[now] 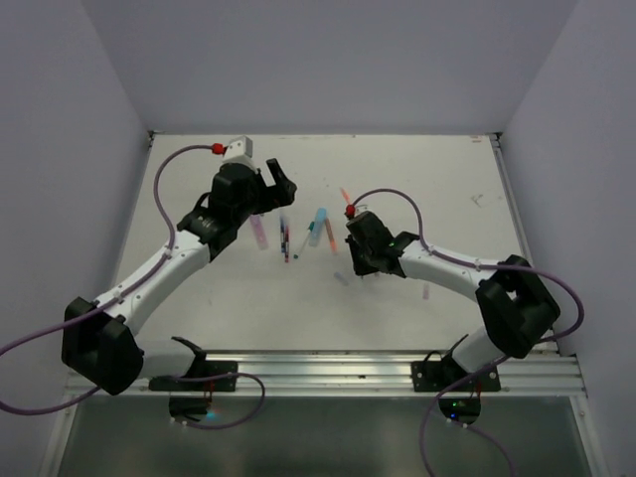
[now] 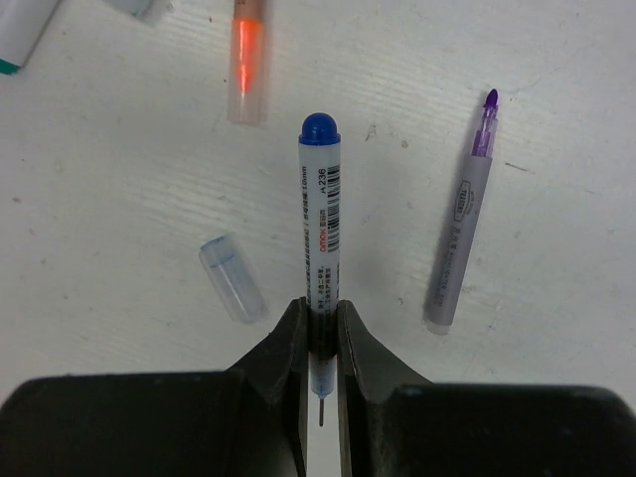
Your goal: Open the pen caps
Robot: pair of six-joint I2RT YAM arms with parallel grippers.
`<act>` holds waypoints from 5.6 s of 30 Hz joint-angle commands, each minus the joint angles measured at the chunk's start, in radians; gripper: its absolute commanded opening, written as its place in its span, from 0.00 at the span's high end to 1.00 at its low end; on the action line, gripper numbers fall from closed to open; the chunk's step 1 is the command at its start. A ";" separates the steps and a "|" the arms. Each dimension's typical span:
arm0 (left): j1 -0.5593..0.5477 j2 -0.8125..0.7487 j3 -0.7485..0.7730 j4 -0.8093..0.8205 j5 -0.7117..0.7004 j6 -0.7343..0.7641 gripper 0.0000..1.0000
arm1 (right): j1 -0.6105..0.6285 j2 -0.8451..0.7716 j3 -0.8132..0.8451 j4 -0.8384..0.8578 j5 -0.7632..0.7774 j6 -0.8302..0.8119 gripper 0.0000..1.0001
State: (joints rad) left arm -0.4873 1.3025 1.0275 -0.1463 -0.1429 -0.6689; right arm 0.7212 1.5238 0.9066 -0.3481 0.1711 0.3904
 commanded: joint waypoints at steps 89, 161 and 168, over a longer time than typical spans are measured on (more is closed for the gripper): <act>0.023 -0.137 -0.092 0.030 0.105 -0.046 0.03 | -0.071 0.052 0.215 0.254 -0.173 -0.122 1.00; -0.069 -0.127 -0.290 0.393 0.207 -0.064 1.00 | 0.113 -0.059 0.058 0.630 -0.260 0.096 0.66; -0.077 -0.134 -0.299 0.402 0.212 -0.067 1.00 | 0.113 -0.040 0.083 0.647 -0.265 0.091 0.67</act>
State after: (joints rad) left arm -0.5545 1.1965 0.7380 0.1944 0.0536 -0.7559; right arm 0.8303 1.4982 0.9405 0.2474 -0.0933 0.4789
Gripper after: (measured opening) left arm 0.155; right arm 0.330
